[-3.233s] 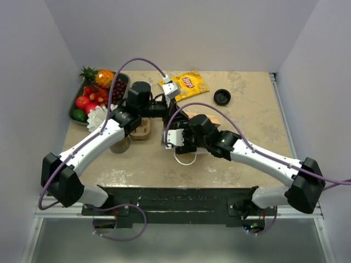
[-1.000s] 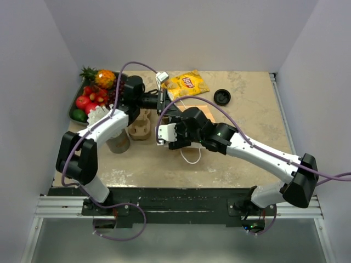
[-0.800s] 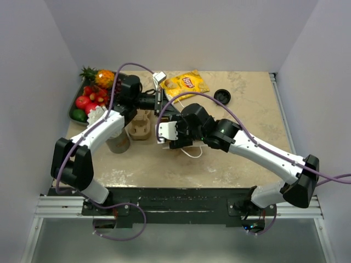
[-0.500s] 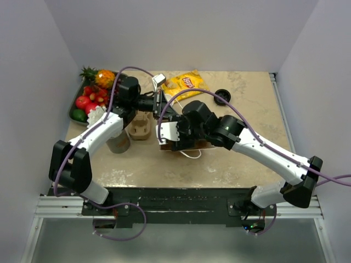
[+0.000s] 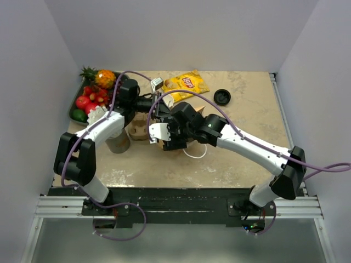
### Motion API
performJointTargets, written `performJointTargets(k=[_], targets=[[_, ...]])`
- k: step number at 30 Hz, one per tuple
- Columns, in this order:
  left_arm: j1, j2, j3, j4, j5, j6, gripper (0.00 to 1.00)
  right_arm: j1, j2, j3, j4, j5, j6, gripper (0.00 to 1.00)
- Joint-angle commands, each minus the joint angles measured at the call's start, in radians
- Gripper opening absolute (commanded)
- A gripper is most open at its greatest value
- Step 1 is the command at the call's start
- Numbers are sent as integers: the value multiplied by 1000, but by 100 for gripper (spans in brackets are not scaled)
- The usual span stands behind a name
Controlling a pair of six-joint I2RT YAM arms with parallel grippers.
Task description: Pack the takeout coffee
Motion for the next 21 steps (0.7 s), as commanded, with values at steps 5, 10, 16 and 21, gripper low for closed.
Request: performJointTargets(k=[5, 10, 16, 21], targets=[[31, 47, -2, 42, 89, -15, 0, -82, 38, 228, 22, -34, 26, 0], [46, 61, 27, 33, 80, -4, 0, -136, 91, 298, -31, -84, -22, 0], [69, 105, 76, 71, 80, 8, 52, -170, 169, 324, -46, -123, -43, 0], [103, 121, 211, 111, 75, 56, 78, -191, 192, 325, -11, -131, -51, 0]])
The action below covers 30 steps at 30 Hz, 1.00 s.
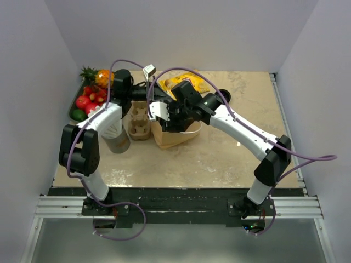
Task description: Pack the takeout coffee
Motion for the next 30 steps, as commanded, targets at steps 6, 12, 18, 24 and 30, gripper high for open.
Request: performJointTargets(k=[6, 12, 18, 24, 30], targets=[[67, -20, 226, -286, -58, 336, 92, -54, -6, 66, 145, 6, -18, 0], [97, -33, 384, -616, -228, 642, 96, -57, 6, 119, 130, -8, -28, 0], [130, -24, 352, -590, -202, 602, 98, -66, 84, 151, 85, -35, -25, 0], [167, -7, 411, -527, -174, 567, 99, -80, 120, 161, 116, 2, -16, 0], [193, -33, 444, -729, -356, 740, 99, -102, 163, 172, 99, -4, -16, 0]])
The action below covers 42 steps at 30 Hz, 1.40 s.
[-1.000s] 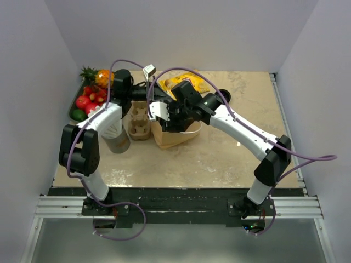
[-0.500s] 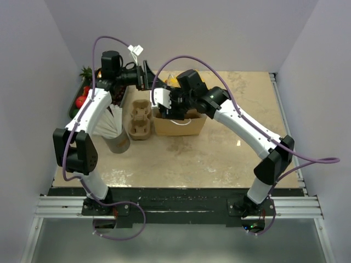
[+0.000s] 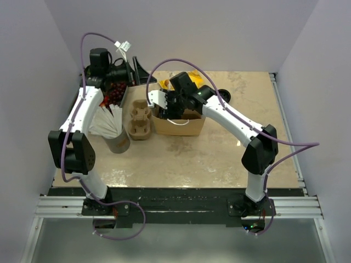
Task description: Pack the takeout coffee
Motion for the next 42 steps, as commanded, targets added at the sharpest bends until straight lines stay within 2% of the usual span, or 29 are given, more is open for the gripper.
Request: performJointTargets(k=[1, 3, 5, 12, 17, 30, 37, 42], targets=[[16, -49, 56, -153, -168, 164, 99, -16, -5, 47, 9, -7, -7, 0], [16, -55, 47, -208, -252, 195, 99, -16, 1, 30, 20, -7, -35, 0], [17, -50, 39, -224, -266, 218, 99, -18, 14, 21, 20, -10, -60, 0], [17, -34, -4, -181, -184, 191, 99, -29, 78, 59, -48, -27, -127, 0], [16, -29, -72, -112, -134, 123, 98, -50, 112, 58, -36, -62, -127, 0], [-6, 12, -81, -87, -113, 82, 98, -49, 193, 7, -72, -45, -161, 0], [-13, 14, -78, -66, -105, 71, 99, -47, 213, -33, -28, 10, -123, 3], [-13, 16, -64, -70, -98, 83, 99, -42, 225, -42, -5, 39, -93, 2]])
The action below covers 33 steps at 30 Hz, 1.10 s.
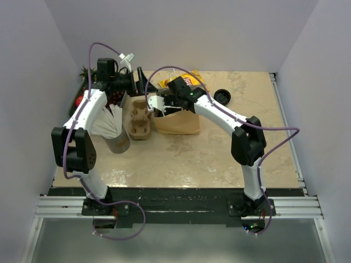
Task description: Pack the takeout coffee
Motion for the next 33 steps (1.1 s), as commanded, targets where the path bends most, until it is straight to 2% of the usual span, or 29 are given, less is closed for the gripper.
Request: performJointTargets(k=[1, 4, 6, 11, 16, 33], targets=[[-3, -1, 25, 33, 34, -3, 99, 2, 46, -47, -64, 79, 29, 3], [-3, -1, 33, 31, 38, 0, 99, 2, 40, -47, -87, 49, 37, 9], [-3, -1, 34, 28, 43, 3, 99, 2, 35, -45, -96, 34, 62, 19], [-3, -1, 48, 30, 47, 6, 99, 0, 29, 13, -165, 13, 124, 32], [-3, -6, 67, 25, 55, 16, 99, 2, -26, 44, -157, -9, 172, 46], [-4, -41, 33, 31, 87, 22, 99, 0, -140, 85, -194, 34, 302, 75]])
